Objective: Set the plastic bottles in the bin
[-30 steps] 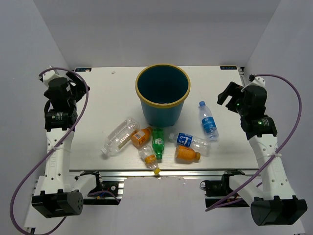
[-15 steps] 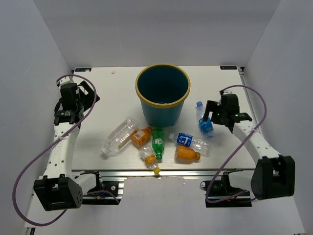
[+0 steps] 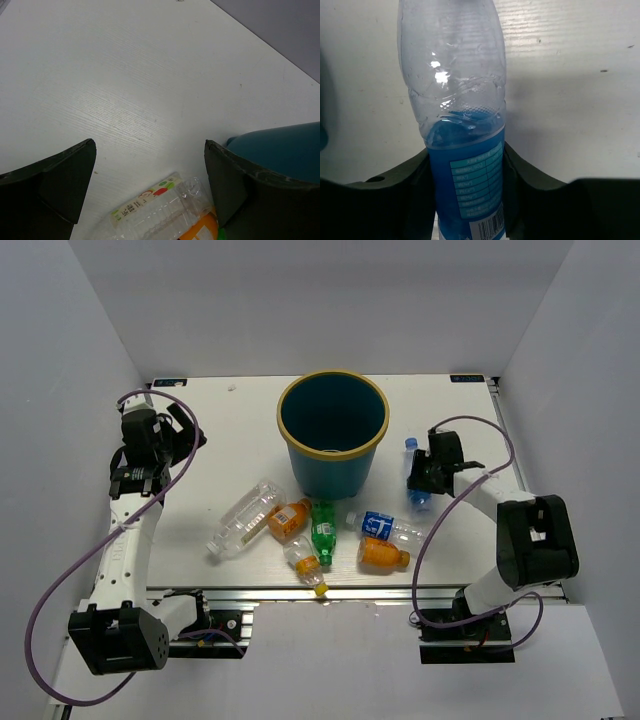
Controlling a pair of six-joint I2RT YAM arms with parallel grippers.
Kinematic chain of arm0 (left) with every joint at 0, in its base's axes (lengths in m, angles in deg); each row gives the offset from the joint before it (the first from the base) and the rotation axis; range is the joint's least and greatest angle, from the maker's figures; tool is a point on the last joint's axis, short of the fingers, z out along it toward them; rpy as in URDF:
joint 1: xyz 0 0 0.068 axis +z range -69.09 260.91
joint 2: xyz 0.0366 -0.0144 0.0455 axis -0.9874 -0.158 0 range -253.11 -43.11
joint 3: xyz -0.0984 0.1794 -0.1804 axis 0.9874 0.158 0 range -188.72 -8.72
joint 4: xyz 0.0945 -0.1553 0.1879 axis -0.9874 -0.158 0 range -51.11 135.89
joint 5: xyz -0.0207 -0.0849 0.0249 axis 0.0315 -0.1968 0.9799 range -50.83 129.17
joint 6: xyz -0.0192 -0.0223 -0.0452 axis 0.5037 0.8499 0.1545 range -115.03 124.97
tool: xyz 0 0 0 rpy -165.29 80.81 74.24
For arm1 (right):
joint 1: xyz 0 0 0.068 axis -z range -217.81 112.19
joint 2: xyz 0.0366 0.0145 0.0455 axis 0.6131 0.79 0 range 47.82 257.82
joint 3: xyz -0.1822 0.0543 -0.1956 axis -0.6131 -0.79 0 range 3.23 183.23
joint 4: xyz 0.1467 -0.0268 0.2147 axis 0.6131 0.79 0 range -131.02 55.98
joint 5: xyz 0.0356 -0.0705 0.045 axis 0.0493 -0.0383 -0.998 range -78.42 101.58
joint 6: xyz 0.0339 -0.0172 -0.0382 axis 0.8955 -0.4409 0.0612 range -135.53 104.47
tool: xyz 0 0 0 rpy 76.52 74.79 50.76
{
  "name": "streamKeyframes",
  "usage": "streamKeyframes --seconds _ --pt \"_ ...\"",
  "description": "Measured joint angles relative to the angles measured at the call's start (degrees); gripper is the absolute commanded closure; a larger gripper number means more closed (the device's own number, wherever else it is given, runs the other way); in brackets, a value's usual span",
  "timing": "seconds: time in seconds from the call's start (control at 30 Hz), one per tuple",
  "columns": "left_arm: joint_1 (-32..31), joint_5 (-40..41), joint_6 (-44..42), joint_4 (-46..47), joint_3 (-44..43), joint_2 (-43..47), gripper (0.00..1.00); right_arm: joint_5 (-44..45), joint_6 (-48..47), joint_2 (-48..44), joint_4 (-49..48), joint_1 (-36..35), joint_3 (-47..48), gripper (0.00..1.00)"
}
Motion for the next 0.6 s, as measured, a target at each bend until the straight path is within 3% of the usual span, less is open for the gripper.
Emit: streamKeyframes --seconds 0.23,0.4,0.6 --pt "0.0 0.0 -0.4 0.0 0.0 0.0 0.02 0.5 -1.4 -5.8 8.0 0.0 15.5 0.64" --pt "0.0 0.0 -0.6 0.0 0.0 0.0 0.02 -10.8 -3.1 -12.0 2.3 -0.8 31.7 0.57" --pt "0.0 0.1 -0.9 0.0 0.0 0.0 0.02 -21.0 -8.7 -7.4 0.1 -12.9 49.5 0.42"
